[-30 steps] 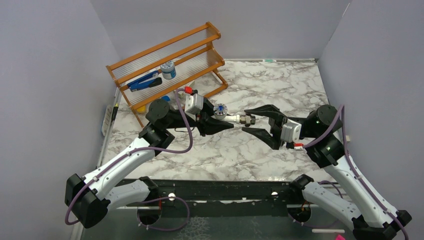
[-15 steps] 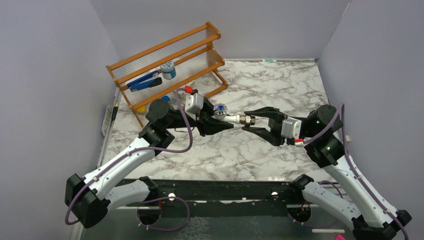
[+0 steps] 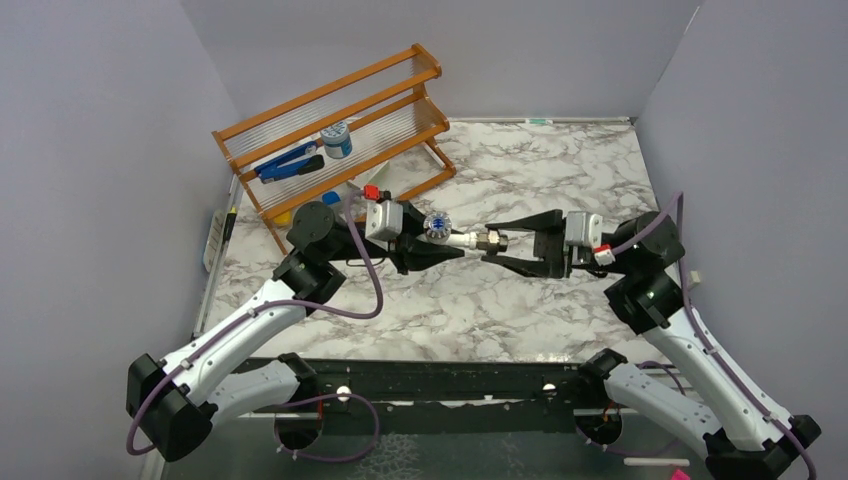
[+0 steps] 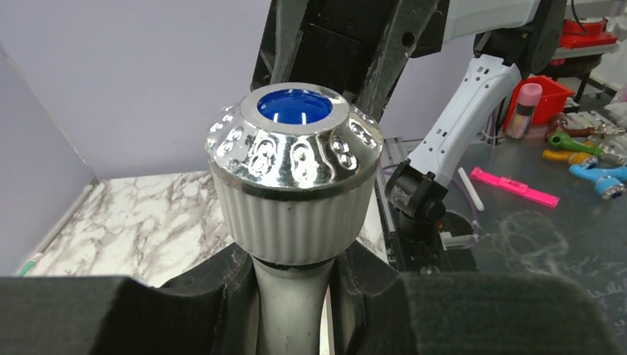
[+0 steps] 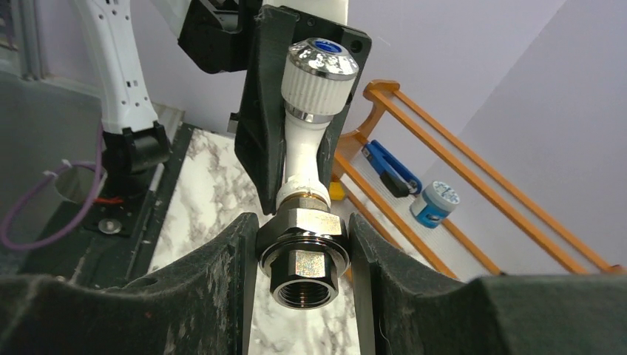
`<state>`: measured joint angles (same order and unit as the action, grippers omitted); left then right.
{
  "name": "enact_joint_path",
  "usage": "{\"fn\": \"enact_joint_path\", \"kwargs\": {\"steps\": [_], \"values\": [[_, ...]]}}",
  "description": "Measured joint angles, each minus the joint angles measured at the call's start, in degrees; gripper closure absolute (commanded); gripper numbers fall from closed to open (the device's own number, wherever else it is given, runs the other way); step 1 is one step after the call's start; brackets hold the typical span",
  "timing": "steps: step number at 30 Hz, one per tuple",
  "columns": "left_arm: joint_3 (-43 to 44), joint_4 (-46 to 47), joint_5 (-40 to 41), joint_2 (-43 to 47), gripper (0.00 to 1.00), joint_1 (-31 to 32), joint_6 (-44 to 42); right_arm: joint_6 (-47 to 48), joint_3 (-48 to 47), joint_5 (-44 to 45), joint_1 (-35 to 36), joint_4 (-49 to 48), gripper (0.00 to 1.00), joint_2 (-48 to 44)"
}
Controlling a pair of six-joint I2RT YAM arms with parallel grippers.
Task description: Install the water faucets
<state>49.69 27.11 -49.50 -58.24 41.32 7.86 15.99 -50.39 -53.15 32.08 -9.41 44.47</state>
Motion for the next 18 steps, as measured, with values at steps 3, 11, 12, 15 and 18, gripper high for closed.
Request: {"fn": "enact_joint_path", "kwargs": {"steps": [3, 11, 12, 15, 18], "values": [[-0.4, 0.0, -0.2, 0.7, 1.0, 0.1, -3.2, -5.8, 0.0, 0.5, 0.1, -1.0, 0.99, 0.3], [-2.0, 0.0, -3.0, 2.2, 1.0, -0.4, -18.2, -24.5, -1.5, 2.0, 0.1, -1.3, 0.99, 3.7], [-2.1, 0.0, -3.1, 2.4, 1.0, -0.5, -19.9, -26.6, -1.9, 2.3, 0.1, -1.1, 0.99, 4.1], [-2.3, 0.0, -3.3, 2.8, 1.0, -0.5, -24.5, -32.2, -2.5, 4.0, 0.1, -0.6, 0.99, 4.5], [-2.3, 0.1, -3.3, 3.0, 1.0, -0.5, -27.1, -37.5, -3.1, 6.1, 0.2, 0.3, 0.9, 4.5]]}}
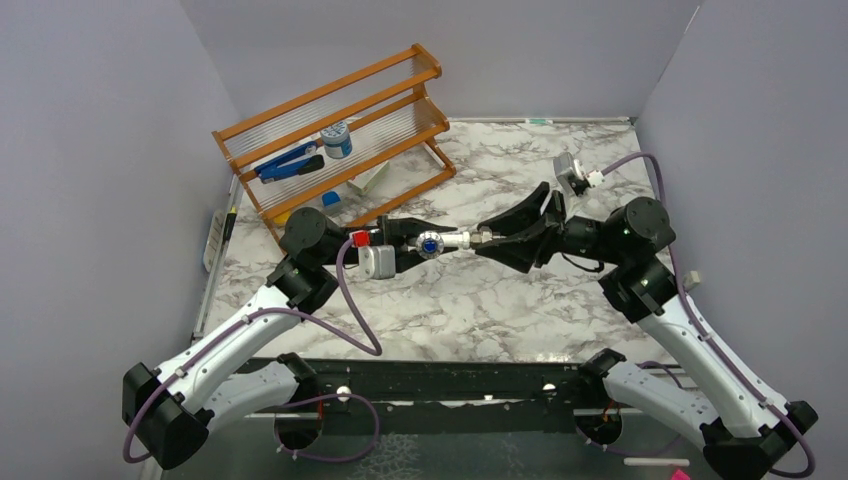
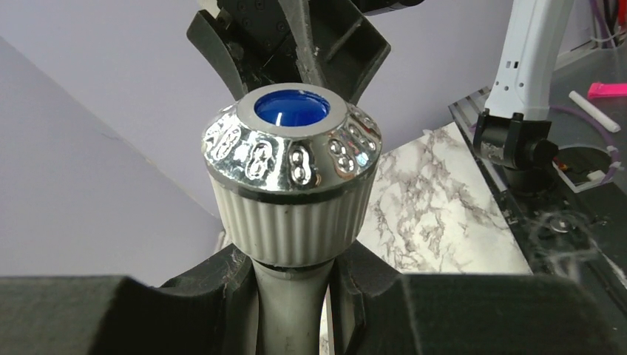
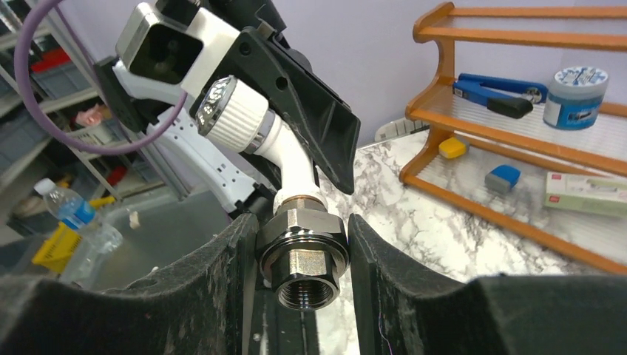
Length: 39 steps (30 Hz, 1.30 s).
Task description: Install the water faucets
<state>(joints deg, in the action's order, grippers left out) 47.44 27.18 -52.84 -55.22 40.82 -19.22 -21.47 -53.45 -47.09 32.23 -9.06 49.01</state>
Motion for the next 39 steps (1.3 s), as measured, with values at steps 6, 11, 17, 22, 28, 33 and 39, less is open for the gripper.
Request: {"fn": "enact_joint_path", "kwargs": {"steps": [6, 11, 17, 22, 28, 33, 39], "values": [[0.0, 0.1, 0.2, 0.0, 1.0, 0.0, -2.3, -5.0, -0.4, 1.9, 0.0, 0.5, 0.66, 0.3], [0.0, 0.4, 0.4, 0.0, 1.0, 0.0, -2.4, -5.9, -0.1, 2.7, 0.1, -0.2, 0.49, -0.4], [0.0, 0.6, 0.6, 0.3, 1.0, 0.2, -2.3, -6.3, 1.0, 4.5, 0.0, -2.1, 0.0, -0.9], [-0.1, 1.0, 0.5, 1.4, 1.0, 0.6, -1.3, -5.6, 1.9, 5.2, 0.0, -4.3, 0.0, -1.4], [-0.5, 1.4, 0.7, 1.7, 1.0, 0.6, 1.5, -1.5, 2.0, 7.8, 0.0, -5.4, 0.0, -2.8], [-0.9, 1.4, 1.5, 1.6, 1.0, 0.6, 6.6, 6.8, 0.6, 8.3, 0.0, -5.5, 0.0, -3.0], [-0.8, 1.6, 3.0, 0.8, 1.0, 0.6, 17.0, 16.0, -3.2, 6.7, -0.1, -3.6, 0.0, -2.6]]}}
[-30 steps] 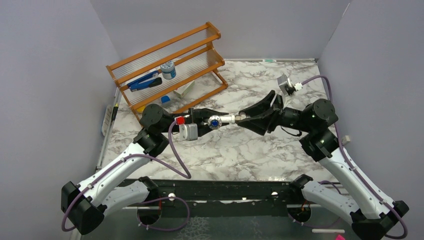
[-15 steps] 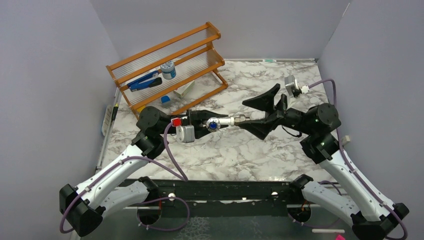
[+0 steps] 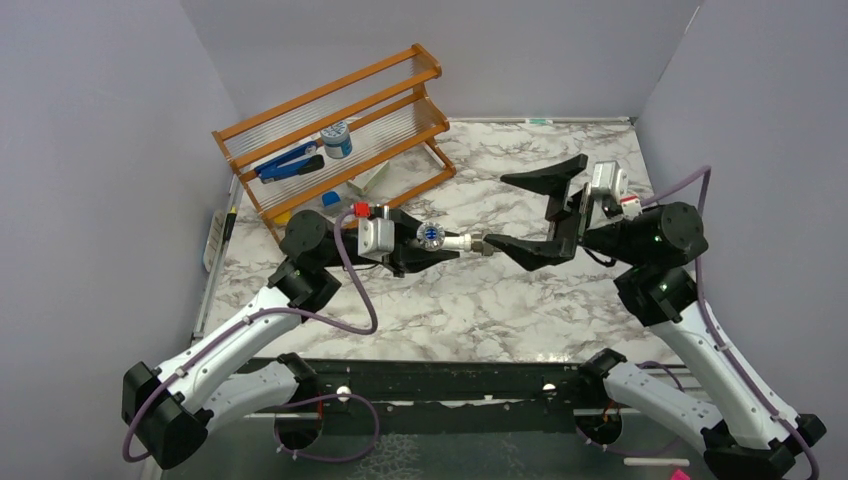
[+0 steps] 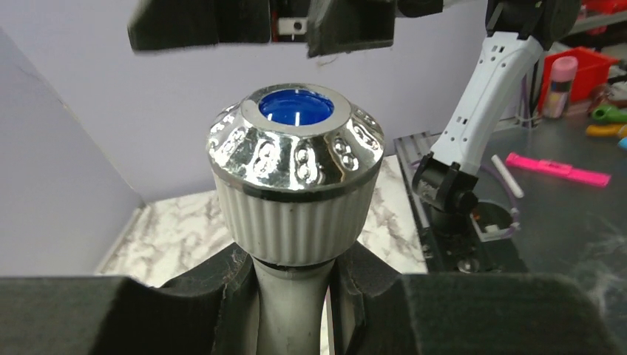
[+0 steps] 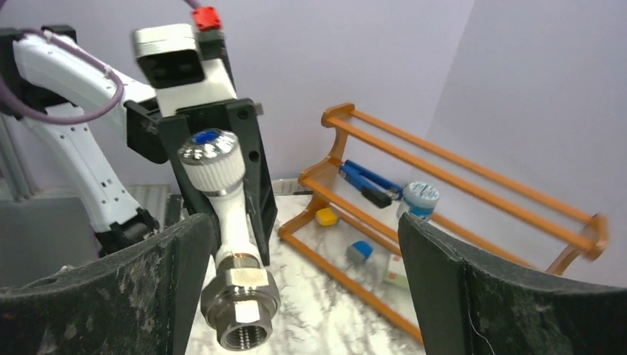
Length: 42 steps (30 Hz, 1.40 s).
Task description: Install the water faucets
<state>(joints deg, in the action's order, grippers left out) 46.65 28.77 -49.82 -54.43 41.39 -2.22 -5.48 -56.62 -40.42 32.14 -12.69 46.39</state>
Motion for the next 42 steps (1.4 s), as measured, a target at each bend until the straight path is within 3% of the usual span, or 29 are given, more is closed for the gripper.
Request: {"fn": "enact_joint_path", "kwargs": {"steps": [5, 10, 15, 27, 42], "values": [[0.6, -0.2, 1.9, -1.6, 1.0, 0.0, 7.6, 9.6, -2.1, -3.5, 0.0, 2.9, 0.0, -1.3], [1.3, -0.2, 3.0, -2.0, 1.0, 0.0, 12.3, 12.9, 3.7, -5.3, 0.0, 1.2, 0.0, -6.6], [2.8, -0.1, 3.2, -2.5, 1.0, 0.0, 15.5, 18.2, 1.0, -7.3, 0.0, 5.3, 0.02, -6.0], [4.5, -0.1, 3.1, -4.4, 1.0, 0.0, 20.3, 28.1, 1.3, -9.9, 0.0, 9.4, 0.19, -3.1], [4.6, -0.1, 2.9, -4.9, 1.0, 0.0, 22.8, 31.5, 1.6, -11.0, 0.0, 9.5, 0.48, -1.2]]}}
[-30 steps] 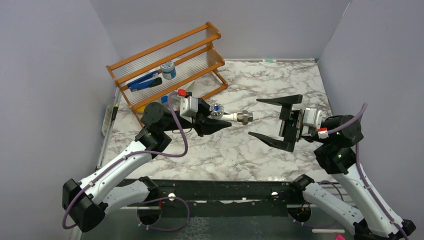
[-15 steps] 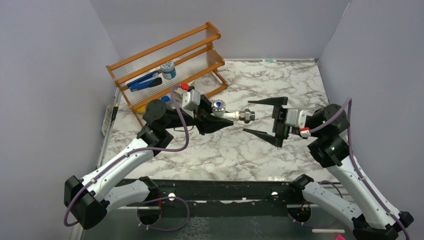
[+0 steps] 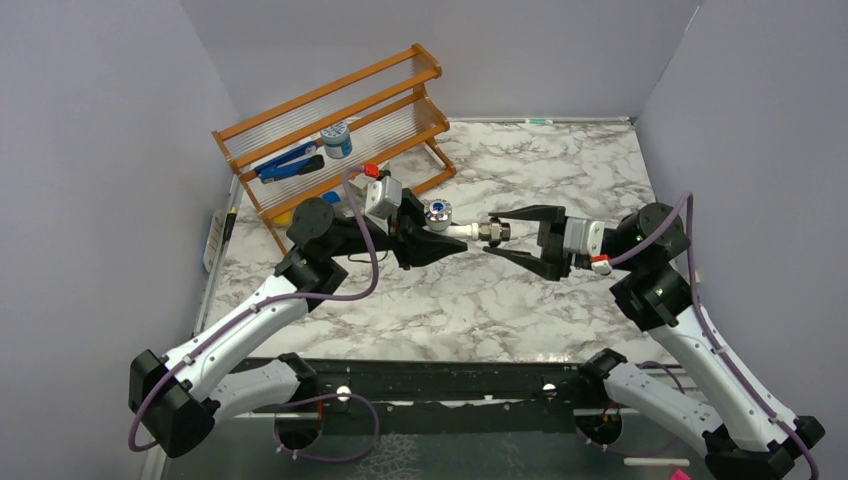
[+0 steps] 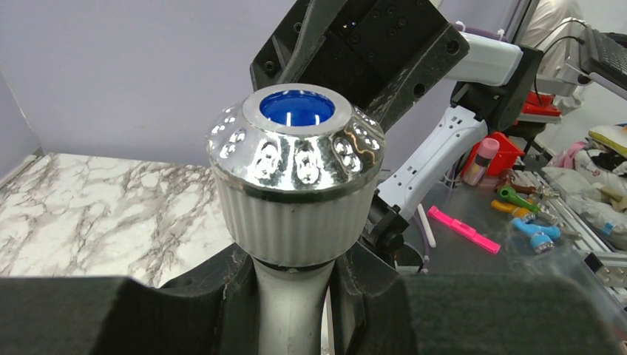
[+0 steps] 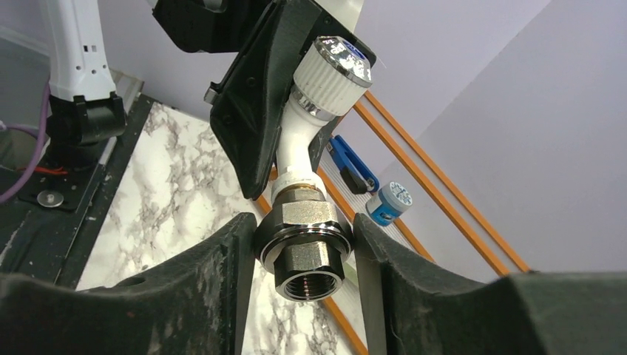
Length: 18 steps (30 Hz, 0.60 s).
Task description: Install the water faucets
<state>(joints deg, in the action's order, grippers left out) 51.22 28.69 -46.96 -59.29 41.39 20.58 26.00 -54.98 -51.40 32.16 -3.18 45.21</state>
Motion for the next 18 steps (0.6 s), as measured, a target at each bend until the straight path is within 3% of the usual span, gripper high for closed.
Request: {"fn": "enact_joint_path", "kwargs": {"steps": [8, 13, 18], "values": [[0.2, 0.0, -0.1, -0.3, 1.0, 0.0, 0.1, 0.3, 0.0, -0.6, 0.0, 0.3, 0.78, 0.2], [0.2, 0.0, -0.8, -0.3, 1.0, -0.1, -1.2, -3.5, -0.8, -1.0, 0.0, 0.9, 0.88, 1.2], [0.1, -0.1, -1.7, 0.4, 1.0, -0.4, -8.1, -11.8, -4.3, -1.9, -0.5, 3.4, 0.94, 4.0]]}}
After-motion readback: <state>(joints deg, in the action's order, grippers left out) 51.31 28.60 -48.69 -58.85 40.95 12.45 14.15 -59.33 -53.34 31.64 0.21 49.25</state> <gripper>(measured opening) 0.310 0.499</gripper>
